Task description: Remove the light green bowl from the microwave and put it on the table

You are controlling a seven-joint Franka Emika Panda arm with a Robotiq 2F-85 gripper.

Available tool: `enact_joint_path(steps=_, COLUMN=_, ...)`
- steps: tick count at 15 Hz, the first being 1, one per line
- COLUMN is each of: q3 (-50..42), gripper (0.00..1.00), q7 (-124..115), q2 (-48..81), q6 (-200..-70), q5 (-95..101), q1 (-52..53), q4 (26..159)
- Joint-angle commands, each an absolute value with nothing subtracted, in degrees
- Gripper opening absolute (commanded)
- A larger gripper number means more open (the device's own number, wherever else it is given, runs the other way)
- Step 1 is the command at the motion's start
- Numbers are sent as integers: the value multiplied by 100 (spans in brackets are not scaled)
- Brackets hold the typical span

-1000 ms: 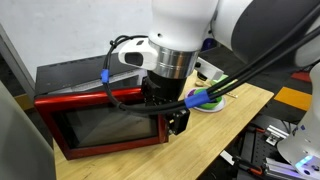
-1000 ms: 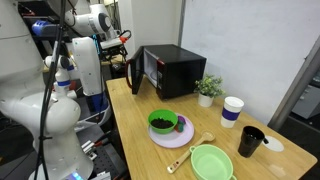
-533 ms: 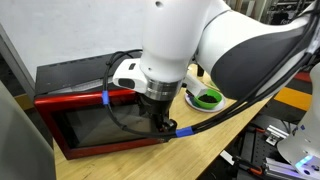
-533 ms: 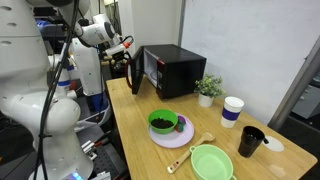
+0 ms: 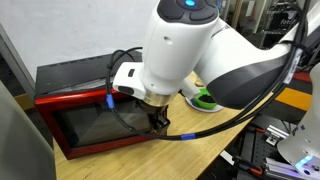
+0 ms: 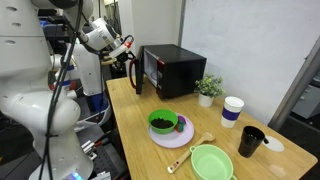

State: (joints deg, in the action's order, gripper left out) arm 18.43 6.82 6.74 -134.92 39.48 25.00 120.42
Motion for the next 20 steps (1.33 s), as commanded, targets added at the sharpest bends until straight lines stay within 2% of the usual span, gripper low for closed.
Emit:
enact_joint_path(steps=1, q3=1726, gripper=100, q7=418, q2=842, q6=-13501, q5=4399, q1=2306, q4=11892)
enact_joint_path(steps=9, q3=1354, gripper=100, q7=370, q2=917, q6=-13776, q5=4820, q1=1841, q4=11883)
enact_joint_path(steps=20, q3=1224, gripper=100, q7=-745, q2=878, q6=-14281, q5=7367, q1=1706, q4=12216)
